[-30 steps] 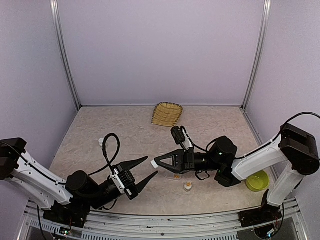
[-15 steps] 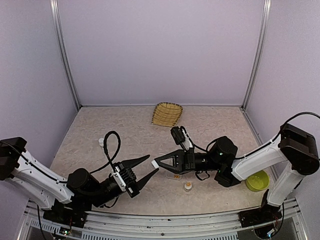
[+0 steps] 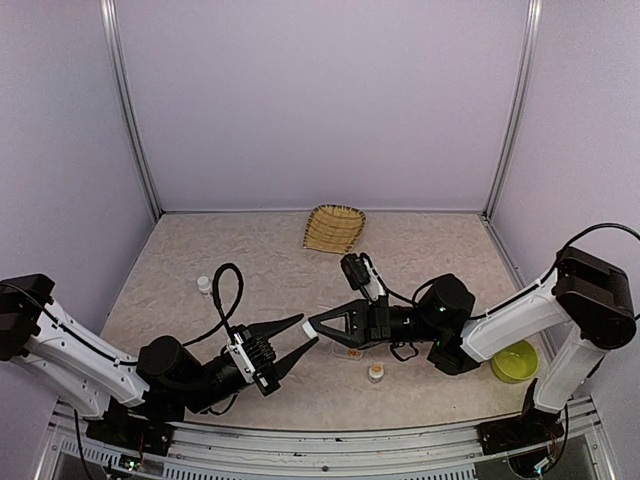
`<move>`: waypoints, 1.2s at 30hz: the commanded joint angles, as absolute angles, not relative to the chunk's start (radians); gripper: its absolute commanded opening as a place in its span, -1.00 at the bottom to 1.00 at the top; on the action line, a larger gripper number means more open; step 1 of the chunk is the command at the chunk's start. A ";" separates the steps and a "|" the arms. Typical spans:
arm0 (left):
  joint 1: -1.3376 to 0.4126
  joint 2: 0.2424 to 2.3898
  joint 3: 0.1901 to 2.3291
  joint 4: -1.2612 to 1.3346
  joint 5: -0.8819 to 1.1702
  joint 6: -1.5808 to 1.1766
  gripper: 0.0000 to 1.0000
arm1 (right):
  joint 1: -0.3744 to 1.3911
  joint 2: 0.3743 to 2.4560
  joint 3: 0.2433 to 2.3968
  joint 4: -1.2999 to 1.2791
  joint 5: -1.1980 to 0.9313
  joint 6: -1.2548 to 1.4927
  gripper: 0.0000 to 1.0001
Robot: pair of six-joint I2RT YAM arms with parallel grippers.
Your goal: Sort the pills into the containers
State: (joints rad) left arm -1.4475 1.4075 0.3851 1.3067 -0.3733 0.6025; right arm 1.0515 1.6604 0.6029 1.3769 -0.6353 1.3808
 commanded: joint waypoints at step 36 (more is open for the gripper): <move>-1.463 1.209 0.602 0.464 -0.445 0.179 -0.55 | 0.921 1.082 0.448 0.424 -0.362 0.843 0.49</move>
